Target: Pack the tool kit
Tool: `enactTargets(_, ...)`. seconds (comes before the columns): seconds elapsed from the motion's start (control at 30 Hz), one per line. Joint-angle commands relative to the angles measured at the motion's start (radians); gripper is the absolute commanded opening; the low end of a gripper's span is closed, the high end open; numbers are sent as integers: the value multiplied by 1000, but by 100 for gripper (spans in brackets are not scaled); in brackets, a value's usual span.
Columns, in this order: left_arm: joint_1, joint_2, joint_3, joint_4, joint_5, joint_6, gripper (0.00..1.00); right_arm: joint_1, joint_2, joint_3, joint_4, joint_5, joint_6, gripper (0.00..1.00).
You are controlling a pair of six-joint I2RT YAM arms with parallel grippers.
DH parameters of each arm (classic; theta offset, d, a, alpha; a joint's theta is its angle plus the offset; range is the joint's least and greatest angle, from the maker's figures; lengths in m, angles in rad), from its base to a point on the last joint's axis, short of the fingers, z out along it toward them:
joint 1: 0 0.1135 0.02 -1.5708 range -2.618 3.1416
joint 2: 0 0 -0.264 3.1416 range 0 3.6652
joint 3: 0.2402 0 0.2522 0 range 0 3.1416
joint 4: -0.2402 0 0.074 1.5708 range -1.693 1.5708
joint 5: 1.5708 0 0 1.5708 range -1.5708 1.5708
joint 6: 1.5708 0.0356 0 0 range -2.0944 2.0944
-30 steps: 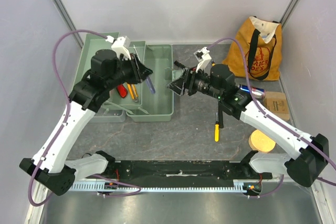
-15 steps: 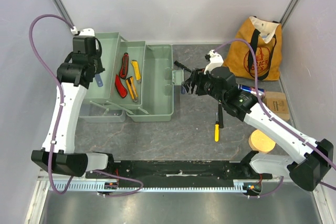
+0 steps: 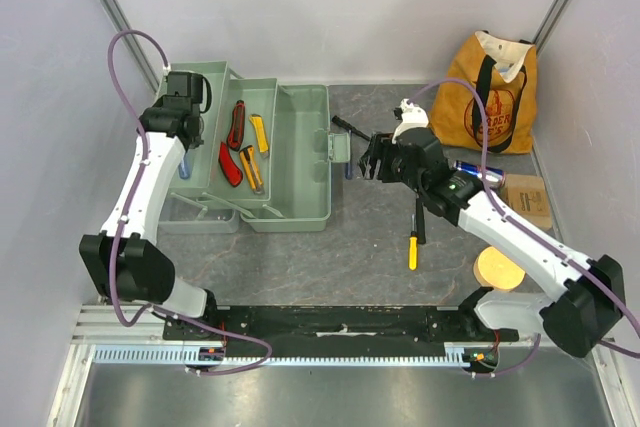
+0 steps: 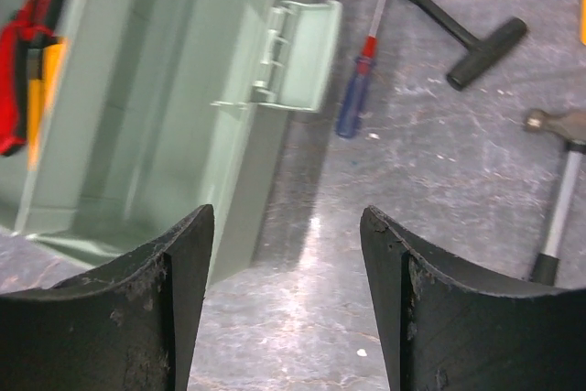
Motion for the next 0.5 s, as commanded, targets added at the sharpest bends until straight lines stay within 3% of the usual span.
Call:
enactTargets(0.0, 7, -2, -15, 75, -35, 17, 29, -48, 57, -38, 22, 76, 2, 72)
enactTargets(0.3, 12, -26, 1, 64, -64, -34, 51, -88, 279, -51, 88, 131, 38, 71)
enactTargets(0.47, 13, -40, 66, 12, -78, -43, 58, -88, 454, 14, 136, 107, 69, 62)
